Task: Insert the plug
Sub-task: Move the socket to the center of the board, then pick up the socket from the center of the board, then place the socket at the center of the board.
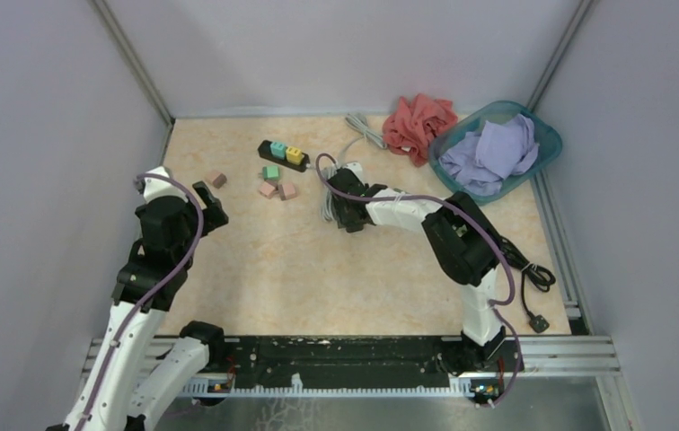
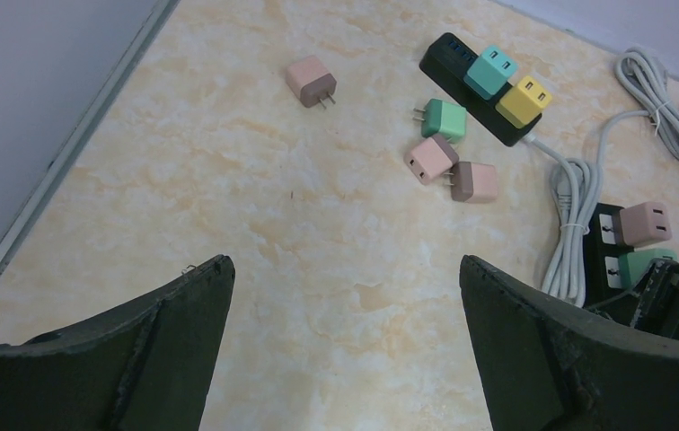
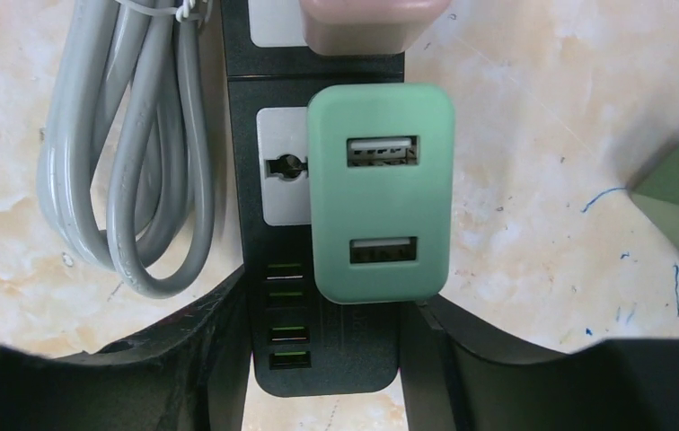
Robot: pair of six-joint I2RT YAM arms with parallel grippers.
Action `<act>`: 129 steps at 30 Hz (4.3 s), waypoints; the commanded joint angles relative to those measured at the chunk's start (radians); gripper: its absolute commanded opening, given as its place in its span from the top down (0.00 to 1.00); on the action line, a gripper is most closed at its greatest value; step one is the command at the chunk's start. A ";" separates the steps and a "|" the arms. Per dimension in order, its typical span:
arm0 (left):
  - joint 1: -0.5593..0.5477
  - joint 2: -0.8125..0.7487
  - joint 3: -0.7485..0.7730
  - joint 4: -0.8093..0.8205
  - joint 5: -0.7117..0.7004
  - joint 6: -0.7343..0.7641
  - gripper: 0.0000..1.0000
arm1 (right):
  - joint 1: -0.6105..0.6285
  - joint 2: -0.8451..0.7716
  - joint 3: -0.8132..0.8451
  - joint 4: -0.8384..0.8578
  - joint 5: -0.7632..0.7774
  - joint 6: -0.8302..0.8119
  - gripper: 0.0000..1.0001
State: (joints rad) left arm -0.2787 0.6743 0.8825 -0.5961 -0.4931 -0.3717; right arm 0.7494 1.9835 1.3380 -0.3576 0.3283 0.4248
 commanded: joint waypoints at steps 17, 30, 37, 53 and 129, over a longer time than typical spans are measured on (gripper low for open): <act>0.075 0.023 -0.012 0.053 0.169 0.037 0.00 | -0.098 -0.364 -0.092 -0.099 -0.042 -0.301 0.13; 0.082 0.028 -0.015 0.058 0.193 0.044 0.00 | -0.365 -0.250 -0.037 -0.038 -0.232 -0.385 0.11; 0.085 0.031 -0.016 0.058 0.201 0.045 0.00 | -0.400 -0.124 0.015 -0.033 -0.298 -0.447 0.12; 0.099 0.043 -0.020 0.066 0.243 0.047 0.00 | -0.401 -0.159 -0.004 -0.034 -0.391 -0.440 0.76; 0.173 0.151 -0.042 0.121 0.573 0.059 0.00 | 0.098 -0.275 -0.123 0.143 -0.530 -0.366 0.34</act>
State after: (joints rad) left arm -0.1162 0.8165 0.8494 -0.4725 0.0544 -0.3134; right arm 0.8341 1.8175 1.2594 -0.2508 -0.2481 0.0719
